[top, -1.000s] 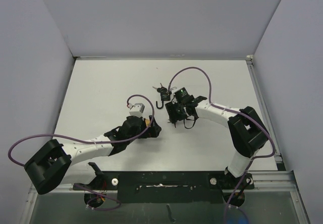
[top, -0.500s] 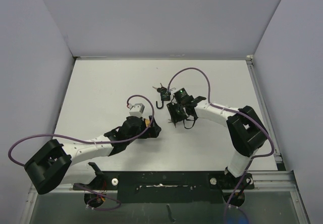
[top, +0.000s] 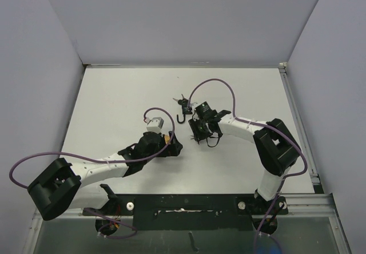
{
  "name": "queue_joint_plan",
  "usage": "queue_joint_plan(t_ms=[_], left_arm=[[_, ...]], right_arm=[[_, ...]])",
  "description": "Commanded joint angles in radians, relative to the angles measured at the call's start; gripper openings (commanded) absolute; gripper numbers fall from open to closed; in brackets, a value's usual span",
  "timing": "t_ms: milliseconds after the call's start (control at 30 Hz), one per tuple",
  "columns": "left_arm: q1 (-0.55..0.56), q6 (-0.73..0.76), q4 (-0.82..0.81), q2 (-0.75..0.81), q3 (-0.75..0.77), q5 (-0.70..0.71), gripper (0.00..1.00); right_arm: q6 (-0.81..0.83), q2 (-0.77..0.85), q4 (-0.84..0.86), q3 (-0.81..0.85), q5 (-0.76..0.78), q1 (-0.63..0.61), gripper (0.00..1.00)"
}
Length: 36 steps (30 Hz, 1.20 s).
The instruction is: Unlock with the key
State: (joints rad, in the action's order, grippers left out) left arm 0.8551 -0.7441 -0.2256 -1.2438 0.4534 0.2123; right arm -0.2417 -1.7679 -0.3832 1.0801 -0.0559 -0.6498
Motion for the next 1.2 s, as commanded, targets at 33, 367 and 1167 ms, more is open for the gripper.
queue_joint_plan(t_ms=[33, 367, 1167], left_arm=[[-0.005, 0.006, -0.055, 0.008, 0.004, -0.001, 0.98], [-0.005, 0.005, -0.057, 0.004, 0.005, -0.001, 0.97], [0.014, 0.117, -0.342, -0.02, -0.023, -0.08, 0.95]], right_arm=[[0.008, -0.001, 0.004, 0.048, 0.021, -0.007, 0.27], [0.005, -0.015, -0.002, 0.059, 0.056, -0.007, 0.11], [-0.074, 0.351, 0.072, -0.015, -0.064, 0.034, 0.0]])
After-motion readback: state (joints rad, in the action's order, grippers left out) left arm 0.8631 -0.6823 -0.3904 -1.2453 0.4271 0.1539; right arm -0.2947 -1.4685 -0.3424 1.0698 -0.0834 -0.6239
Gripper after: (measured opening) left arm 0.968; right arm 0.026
